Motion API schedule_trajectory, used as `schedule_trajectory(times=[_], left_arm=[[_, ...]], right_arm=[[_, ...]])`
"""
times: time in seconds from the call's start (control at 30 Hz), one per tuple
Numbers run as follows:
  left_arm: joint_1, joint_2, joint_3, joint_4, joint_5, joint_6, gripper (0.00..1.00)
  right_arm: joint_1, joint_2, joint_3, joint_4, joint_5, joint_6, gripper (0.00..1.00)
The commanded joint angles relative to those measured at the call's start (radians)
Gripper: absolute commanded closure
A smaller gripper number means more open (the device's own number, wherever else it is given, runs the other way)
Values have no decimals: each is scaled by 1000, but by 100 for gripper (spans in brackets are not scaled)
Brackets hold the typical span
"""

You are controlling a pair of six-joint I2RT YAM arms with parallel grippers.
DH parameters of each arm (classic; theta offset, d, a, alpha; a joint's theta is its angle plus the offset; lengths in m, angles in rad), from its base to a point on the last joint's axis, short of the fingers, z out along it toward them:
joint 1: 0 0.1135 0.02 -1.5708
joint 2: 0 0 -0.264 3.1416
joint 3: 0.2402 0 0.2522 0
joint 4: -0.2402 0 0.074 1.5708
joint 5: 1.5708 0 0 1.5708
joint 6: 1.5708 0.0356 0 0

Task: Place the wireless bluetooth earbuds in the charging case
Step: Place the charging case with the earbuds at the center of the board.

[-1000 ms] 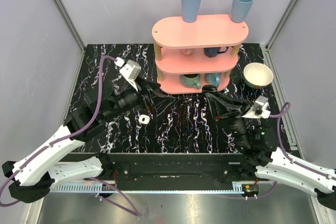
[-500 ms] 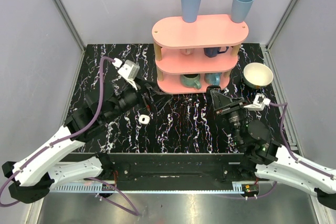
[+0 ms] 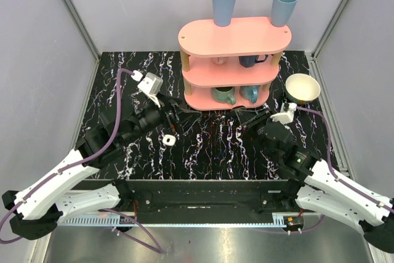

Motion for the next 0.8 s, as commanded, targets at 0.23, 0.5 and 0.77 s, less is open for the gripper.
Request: schedule_trajectory(times=[0.23,0.5,0.77], left_arm=[[3,-44,-21,32,-21,-16,1],[3,-42,-24,41,-10,-16,1],[3,-60,-31,39,-10,-16,1]], right_arm=[[-171,59,-161,183,-371,311,100],[-234,218,-146,194,-535,304,100],[-283,399,-273,509,-634,383,100]])
